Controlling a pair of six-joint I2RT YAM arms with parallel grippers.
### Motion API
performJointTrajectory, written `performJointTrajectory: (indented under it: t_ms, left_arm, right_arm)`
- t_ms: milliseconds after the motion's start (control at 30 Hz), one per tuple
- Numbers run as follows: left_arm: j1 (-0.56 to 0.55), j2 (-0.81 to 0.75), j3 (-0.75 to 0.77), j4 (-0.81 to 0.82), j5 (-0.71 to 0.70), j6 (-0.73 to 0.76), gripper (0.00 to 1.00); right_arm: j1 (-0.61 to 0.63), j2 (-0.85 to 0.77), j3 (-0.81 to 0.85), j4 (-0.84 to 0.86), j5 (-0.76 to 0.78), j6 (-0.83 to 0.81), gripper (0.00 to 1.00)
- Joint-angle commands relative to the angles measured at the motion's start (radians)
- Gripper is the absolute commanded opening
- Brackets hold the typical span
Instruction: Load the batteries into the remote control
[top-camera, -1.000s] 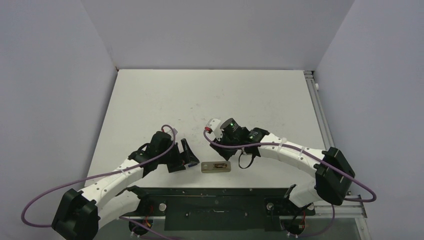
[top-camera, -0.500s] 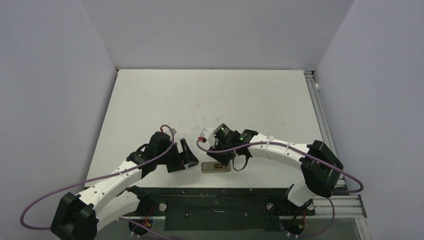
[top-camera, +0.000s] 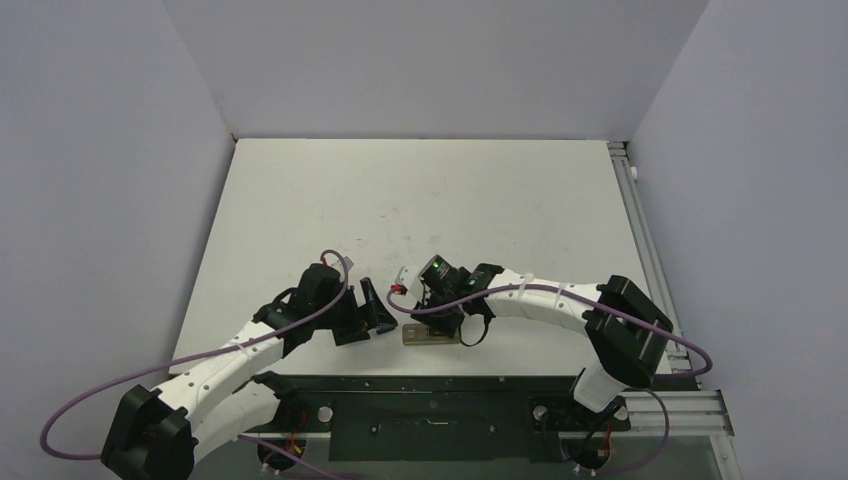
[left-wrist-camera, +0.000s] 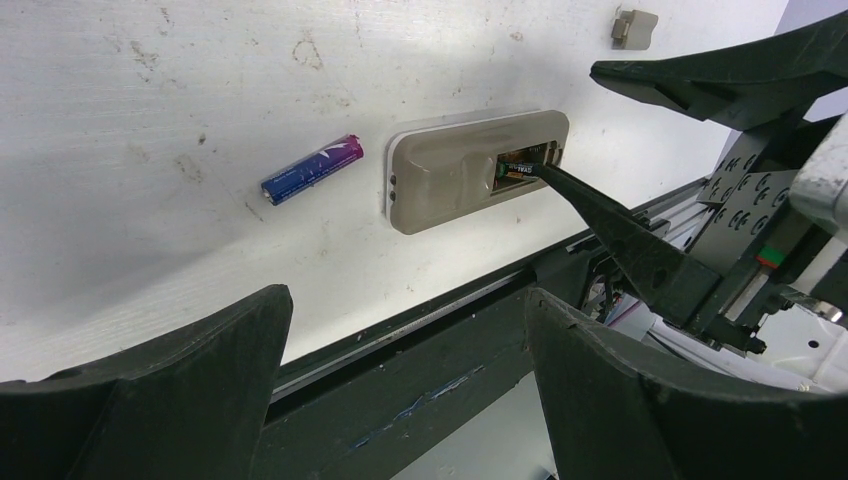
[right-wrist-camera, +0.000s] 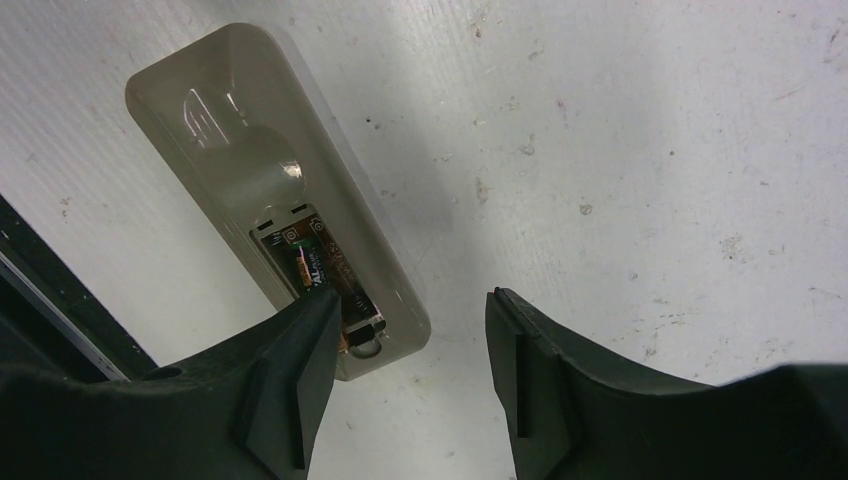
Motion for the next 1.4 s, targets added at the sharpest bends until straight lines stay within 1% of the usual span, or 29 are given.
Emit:
performJointTrajectory:
  t_ms: [0,967,1367]
  left_arm:
    - [0.007,-0.012,0.018,0.008,-0.005,0.015,0.84]
    - [0.015,-0.007,0.011,0.012,0.008,0.024,0.84]
    - [0.015,-0.007,0.017,0.01,0.012,0.026,0.84]
  right_arm:
    - [0.008,0.008,0.047,0.022,0.041,-0.012,0.55]
    - [0.041,0.07,0.059,0.008,0.021,-0.022,0.55]
    - [0.044,0.043,0.07,0.011,0.071,0.02,0.55]
